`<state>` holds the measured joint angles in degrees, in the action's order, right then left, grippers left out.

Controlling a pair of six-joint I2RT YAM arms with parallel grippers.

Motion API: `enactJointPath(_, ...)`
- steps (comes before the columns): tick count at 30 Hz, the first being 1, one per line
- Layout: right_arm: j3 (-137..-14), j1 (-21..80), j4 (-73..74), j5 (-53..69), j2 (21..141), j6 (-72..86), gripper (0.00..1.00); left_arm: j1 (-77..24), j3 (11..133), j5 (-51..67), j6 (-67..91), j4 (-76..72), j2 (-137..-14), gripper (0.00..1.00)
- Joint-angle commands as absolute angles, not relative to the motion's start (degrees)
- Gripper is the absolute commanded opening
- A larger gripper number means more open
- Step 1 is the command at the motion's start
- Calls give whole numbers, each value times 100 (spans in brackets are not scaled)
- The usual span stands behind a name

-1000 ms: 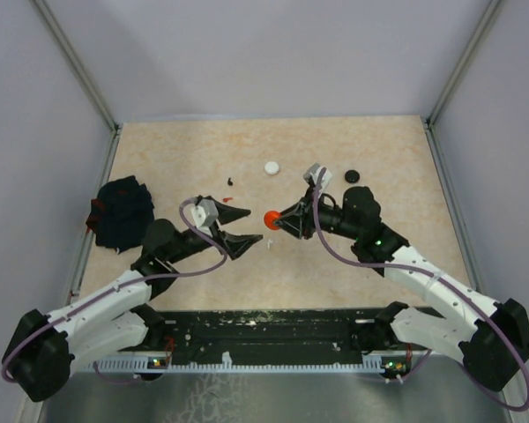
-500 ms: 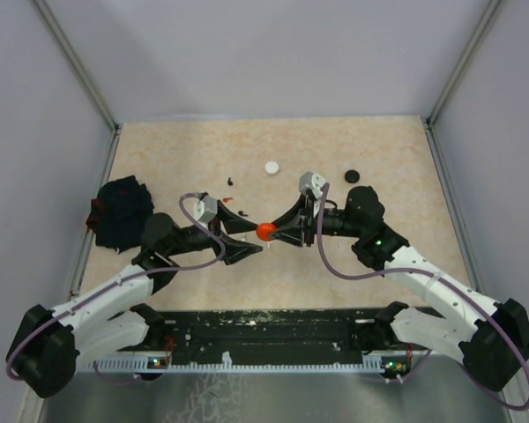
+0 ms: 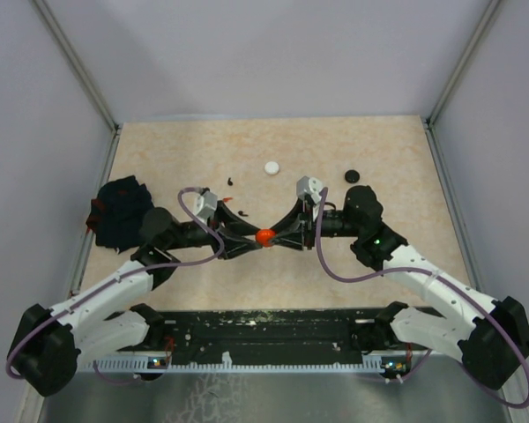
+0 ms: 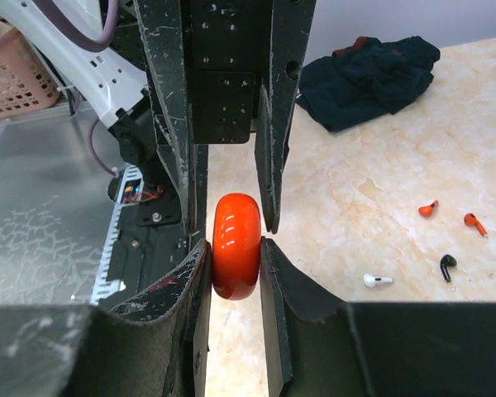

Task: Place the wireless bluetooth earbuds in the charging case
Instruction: Pick up the charging case at the center of the board, then open the charging case.

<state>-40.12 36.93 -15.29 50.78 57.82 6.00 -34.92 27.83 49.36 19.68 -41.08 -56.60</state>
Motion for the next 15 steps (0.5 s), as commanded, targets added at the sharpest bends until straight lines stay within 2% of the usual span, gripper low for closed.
enactJointPath(1,-4260,3643,-1713,5312,5816,411,0,-3454,3050,5156,1942,-3907,-5728,46)
enactJointPath(4,-4280,3639,-1641,5281,5830,372,0,-3454,3120,5245,1919,-3772,-5784,32)
enactJointPath(7,-4304,3639,-1581,5228,5828,360,1,-3456,3187,5283,1837,-3606,-5827,11)
enactJointPath(9,-4315,3640,-1552,5183,5812,368,10,-3459,3198,5277,1770,-3502,-5827,1)
enactJointPath(12,-4333,3639,-1509,5096,5763,364,26,-3454,3192,5273,1696,-3427,-5789,1)
enactJointPath(15,-4333,3639,-1486,5049,5714,352,34,-3454,3190,5290,1660,-3410,-5737,1)
